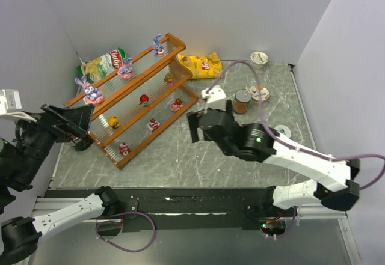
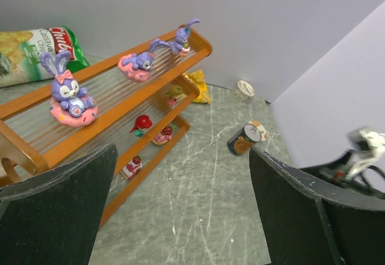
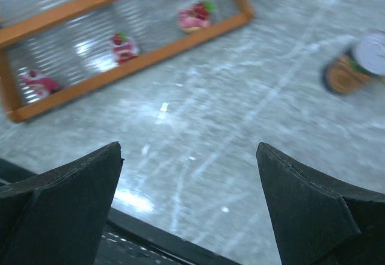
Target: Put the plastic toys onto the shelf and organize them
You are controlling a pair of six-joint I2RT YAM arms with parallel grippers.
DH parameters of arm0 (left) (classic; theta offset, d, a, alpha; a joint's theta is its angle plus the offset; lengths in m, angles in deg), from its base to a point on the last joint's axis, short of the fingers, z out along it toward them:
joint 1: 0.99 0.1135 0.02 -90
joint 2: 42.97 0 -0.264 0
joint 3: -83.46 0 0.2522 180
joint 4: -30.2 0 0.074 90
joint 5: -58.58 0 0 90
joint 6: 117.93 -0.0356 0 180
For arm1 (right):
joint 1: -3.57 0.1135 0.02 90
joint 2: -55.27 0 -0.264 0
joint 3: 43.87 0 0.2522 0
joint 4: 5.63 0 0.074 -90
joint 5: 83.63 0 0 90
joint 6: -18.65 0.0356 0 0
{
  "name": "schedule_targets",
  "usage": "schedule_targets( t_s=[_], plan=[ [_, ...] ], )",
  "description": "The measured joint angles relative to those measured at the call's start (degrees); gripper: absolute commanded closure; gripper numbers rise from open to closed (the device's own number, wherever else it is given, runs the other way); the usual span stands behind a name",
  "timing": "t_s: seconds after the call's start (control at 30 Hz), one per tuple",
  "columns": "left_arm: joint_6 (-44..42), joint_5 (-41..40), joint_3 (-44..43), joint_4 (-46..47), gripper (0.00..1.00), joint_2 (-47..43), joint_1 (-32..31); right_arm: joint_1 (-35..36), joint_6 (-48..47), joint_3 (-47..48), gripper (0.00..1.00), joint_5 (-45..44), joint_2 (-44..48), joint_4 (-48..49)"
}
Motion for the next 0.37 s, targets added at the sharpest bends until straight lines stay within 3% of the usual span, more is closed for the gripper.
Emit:
schedule_targets(
  t_s=[0.37],
  plan=[
    [2.7, -4.1, 1.3, -2.4, 0.04, -0.8, 0.0, -0.7, 2.1, -4.7, 0.00, -5.3, 12.5, -7.2]
  ],
)
